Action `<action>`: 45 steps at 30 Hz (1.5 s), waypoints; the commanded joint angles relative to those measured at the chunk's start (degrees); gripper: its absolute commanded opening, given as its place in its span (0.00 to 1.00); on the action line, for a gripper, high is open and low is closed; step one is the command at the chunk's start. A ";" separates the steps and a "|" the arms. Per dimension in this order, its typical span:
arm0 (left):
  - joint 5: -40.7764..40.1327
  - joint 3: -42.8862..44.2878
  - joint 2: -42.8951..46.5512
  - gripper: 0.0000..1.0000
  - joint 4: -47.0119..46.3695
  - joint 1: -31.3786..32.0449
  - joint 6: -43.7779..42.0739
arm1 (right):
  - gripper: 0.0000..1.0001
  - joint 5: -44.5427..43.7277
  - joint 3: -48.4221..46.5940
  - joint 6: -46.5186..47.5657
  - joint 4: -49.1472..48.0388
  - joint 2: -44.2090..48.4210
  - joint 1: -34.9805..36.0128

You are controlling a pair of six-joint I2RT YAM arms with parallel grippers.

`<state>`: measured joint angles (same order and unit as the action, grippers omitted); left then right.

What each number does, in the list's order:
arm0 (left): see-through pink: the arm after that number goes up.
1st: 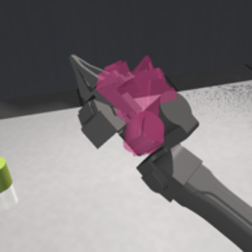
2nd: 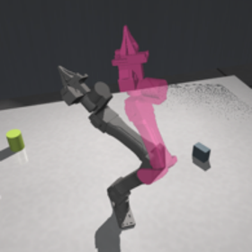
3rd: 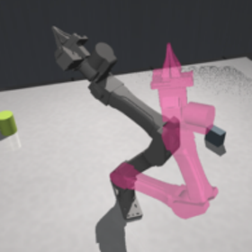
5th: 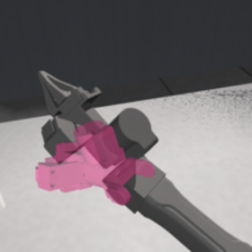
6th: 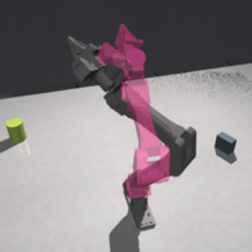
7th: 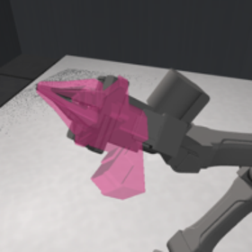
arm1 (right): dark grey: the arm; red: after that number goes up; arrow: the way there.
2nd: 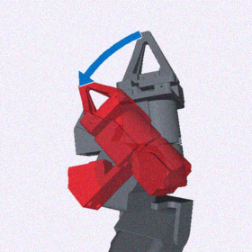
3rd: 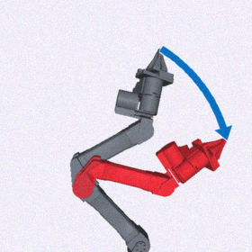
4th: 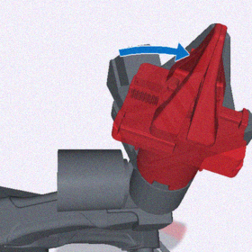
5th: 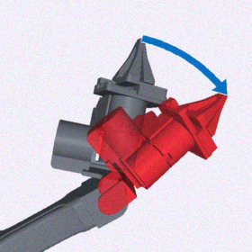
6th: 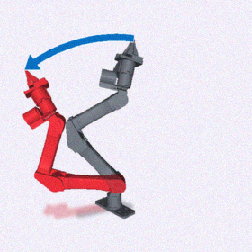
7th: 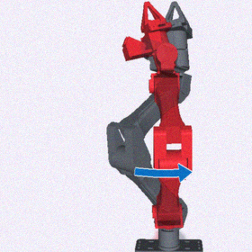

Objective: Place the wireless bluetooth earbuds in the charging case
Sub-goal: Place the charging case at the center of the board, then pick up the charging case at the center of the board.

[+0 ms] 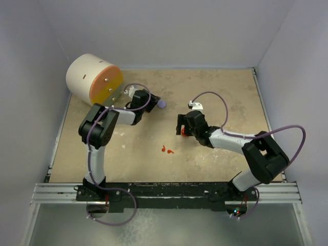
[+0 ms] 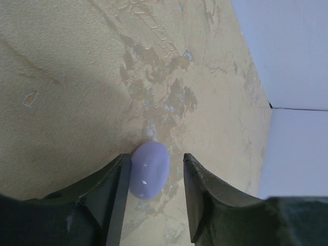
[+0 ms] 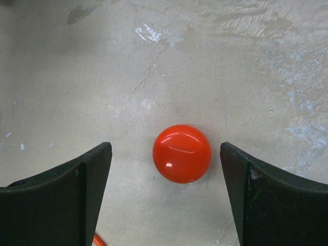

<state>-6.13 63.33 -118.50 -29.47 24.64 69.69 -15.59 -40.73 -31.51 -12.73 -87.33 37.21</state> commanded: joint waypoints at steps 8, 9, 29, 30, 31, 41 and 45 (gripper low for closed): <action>-4.20 -0.35 6.33 0.58 5.50 -0.16 -4.04 | 0.87 -2.80 -0.51 -5.72 2.89 -1.92 2.29; -5.03 -0.97 7.72 0.58 6.55 -0.19 -4.31 | 0.87 -3.05 -0.34 -6.33 2.93 -2.23 2.42; -7.37 -17.46 28.64 0.57 6.89 0.67 -2.52 | 0.77 -8.83 -2.85 -12.17 8.38 -10.67 6.88; -7.26 -17.79 29.08 0.57 7.00 0.67 -2.47 | 0.77 -9.10 -2.73 -12.64 8.99 -10.82 7.09; -7.09 -18.15 29.40 0.57 6.98 0.67 -2.53 | 0.77 -9.32 -2.62 -12.98 9.42 -10.89 7.24; -5.25 -21.04 32.47 0.57 6.97 1.02 -2.19 | 0.77 -11.45 -1.74 -17.19 14.23 -10.73 8.75; -4.48 -21.15 32.99 0.57 7.38 1.02 -2.35 | 0.74 -11.80 -1.85 -18.38 14.95 -11.05 8.97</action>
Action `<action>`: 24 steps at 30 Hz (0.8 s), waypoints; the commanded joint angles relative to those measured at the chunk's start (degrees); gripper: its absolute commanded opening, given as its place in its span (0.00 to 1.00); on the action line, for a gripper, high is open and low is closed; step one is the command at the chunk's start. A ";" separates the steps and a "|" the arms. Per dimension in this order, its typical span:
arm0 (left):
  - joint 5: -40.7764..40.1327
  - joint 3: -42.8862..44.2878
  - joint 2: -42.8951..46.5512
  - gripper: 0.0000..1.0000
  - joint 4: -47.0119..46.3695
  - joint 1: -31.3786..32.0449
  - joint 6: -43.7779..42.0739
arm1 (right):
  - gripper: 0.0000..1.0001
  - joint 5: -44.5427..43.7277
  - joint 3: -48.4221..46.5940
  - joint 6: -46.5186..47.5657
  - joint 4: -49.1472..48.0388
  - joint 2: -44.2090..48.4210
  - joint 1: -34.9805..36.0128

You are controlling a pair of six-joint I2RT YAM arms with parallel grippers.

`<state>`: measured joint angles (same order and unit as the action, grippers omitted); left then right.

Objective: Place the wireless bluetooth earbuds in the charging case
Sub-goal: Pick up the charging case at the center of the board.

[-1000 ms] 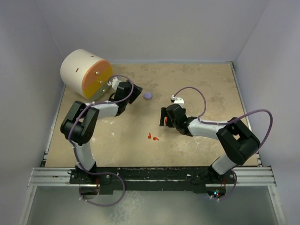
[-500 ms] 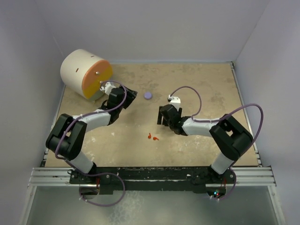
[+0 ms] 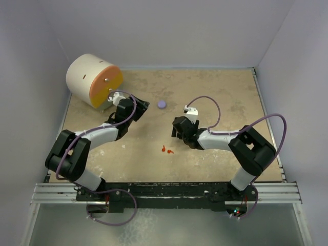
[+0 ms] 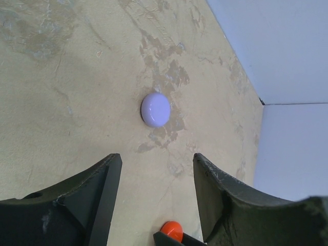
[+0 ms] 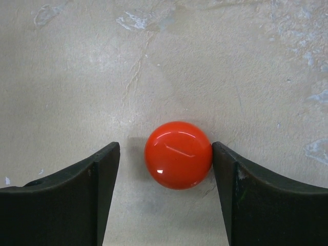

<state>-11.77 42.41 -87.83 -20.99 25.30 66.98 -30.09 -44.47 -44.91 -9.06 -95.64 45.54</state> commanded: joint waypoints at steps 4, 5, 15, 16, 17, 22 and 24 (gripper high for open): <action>1.71 -0.61 2.83 0.57 -0.81 0.41 0.13 | 0.60 1.78 0.30 -5.21 12.97 -4.01 1.30; 1.70 -0.72 3.04 0.57 -0.76 0.46 0.06 | 0.56 1.78 -0.23 -4.85 13.10 -4.41 1.43; 0.85 -4.13 6.97 0.57 -0.59 0.37 -0.01 | 0.28 0.98 -11.85 9.10 12.12 -12.68 4.47; 0.63 -4.62 7.72 0.57 -0.50 0.37 -0.19 | 0.29 0.99 -13.05 11.69 11.38 -13.38 4.69; 0.45 -5.13 8.56 0.57 -0.27 0.38 -0.29 | 0.29 1.37 -14.11 14.02 10.55 -14.11 4.73; -2.43 -7.08 15.41 0.57 3.88 0.39 -2.35 | 0.36 6.65 -19.22 28.34 5.43 -17.51 4.67; -3.85 -7.90 18.34 0.57 5.63 0.37 -2.90 | 0.56 7.00 -20.67 31.99 4.17 -18.30 4.57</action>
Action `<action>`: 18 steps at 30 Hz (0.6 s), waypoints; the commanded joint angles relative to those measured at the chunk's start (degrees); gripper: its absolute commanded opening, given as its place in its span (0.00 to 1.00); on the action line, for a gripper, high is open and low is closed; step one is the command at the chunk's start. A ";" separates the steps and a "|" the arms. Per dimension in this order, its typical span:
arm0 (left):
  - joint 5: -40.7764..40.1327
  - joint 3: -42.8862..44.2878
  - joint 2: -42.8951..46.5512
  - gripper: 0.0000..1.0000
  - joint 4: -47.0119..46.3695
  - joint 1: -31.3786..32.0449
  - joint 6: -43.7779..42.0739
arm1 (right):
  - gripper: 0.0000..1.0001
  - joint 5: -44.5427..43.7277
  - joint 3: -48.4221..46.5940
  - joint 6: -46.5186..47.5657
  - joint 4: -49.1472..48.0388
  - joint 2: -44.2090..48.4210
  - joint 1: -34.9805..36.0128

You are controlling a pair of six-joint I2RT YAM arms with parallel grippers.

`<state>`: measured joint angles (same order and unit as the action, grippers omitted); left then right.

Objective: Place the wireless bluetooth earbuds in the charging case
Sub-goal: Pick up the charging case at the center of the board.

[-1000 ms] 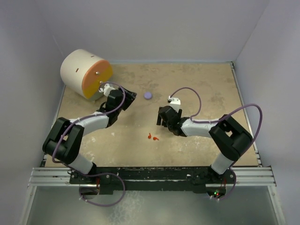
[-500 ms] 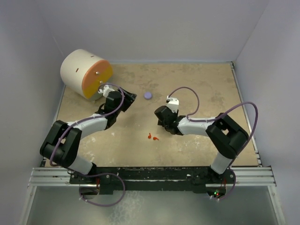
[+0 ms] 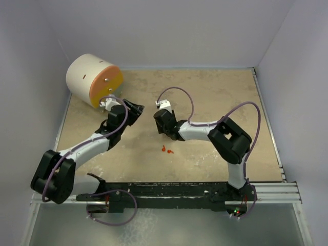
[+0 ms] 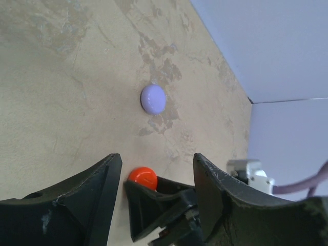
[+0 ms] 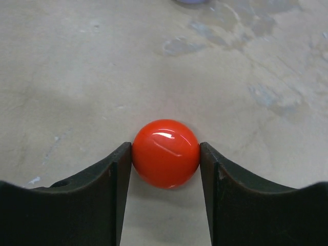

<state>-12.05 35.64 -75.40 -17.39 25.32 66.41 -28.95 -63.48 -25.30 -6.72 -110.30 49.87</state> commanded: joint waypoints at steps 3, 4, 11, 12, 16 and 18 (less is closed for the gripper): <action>-5.20 -2.24 9.77 0.57 4.54 0.35 -2.94 | 0.83 6.40 -4.48 13.59 2.11 -3.20 -0.12; -5.78 -2.49 10.83 0.57 5.24 0.39 -3.01 | 0.89 6.66 -4.76 13.72 1.46 -2.46 -0.19; -5.80 -2.68 13.62 0.58 6.49 0.35 -4.42 | 0.95 2.71 -3.74 0.73 5.79 0.93 -1.13; -5.32 -2.33 13.35 0.58 6.44 0.34 -4.59 | 0.95 2.87 -2.87 -2.75 6.62 1.48 -1.25; -3.62 -1.54 11.55 0.58 5.67 0.34 -5.09 | 0.94 5.59 3.61 -10.93 2.90 4.34 -1.22; -3.06 -1.41 10.73 0.58 4.94 0.39 -5.08 | 0.93 5.54 4.98 -12.83 2.28 4.21 -1.20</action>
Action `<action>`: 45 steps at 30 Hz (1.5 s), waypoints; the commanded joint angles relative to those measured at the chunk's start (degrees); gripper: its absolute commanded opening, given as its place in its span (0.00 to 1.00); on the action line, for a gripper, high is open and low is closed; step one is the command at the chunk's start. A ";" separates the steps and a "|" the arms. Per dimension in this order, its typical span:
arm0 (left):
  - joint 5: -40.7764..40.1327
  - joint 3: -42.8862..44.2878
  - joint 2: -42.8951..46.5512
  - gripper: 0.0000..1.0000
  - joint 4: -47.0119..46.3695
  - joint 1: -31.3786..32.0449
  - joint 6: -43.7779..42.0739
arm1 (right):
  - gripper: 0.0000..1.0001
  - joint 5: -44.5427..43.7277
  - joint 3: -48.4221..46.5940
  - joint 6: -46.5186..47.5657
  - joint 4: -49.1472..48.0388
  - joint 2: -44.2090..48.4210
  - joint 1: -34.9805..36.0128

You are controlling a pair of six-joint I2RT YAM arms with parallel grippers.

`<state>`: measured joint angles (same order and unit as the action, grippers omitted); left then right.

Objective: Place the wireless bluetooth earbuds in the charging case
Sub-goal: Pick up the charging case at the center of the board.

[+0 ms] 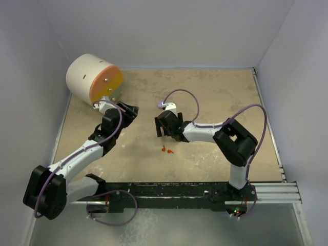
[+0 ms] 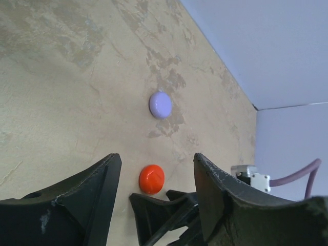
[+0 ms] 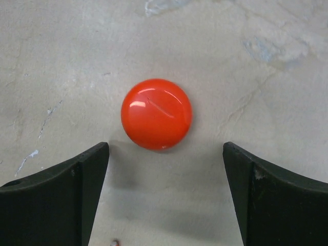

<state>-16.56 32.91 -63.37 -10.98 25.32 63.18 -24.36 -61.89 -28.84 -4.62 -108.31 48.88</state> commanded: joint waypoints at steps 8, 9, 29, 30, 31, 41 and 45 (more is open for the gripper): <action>3.92 3.28 -3.85 0.58 -0.73 0.34 -2.95 | 0.92 2.87 3.37 -12.99 -4.00 -0.92 0.34; 4.05 3.57 -3.85 0.58 -0.38 0.34 -3.28 | 0.92 3.17 3.33 -13.42 -4.24 -1.09 0.67; -2.83 -1.29 7.70 0.58 5.63 0.32 -3.44 | 0.90 2.44 -8.20 3.58 -6.40 -9.05 1.73; -3.08 -1.53 8.17 0.58 5.92 0.26 -3.23 | 0.90 2.24 -7.75 3.24 -6.55 -8.80 1.70; -3.30 -1.66 8.67 0.58 6.09 0.27 -3.09 | 0.90 2.03 -6.92 3.03 -6.90 -8.13 1.64; -1.45 -1.82 6.42 0.58 4.30 0.29 -2.92 | 0.90 -0.25 1.14 1.22 -5.00 -2.26 1.57; -1.02 -3.00 6.15 0.58 2.62 0.31 -2.12 | 0.86 0.28 2.34 2.40 -6.20 -2.08 1.57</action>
<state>-18.22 30.83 -57.28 -4.91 25.32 60.49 -24.53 -61.34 -26.33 -13.76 -110.63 50.30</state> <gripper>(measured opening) 0.580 0.882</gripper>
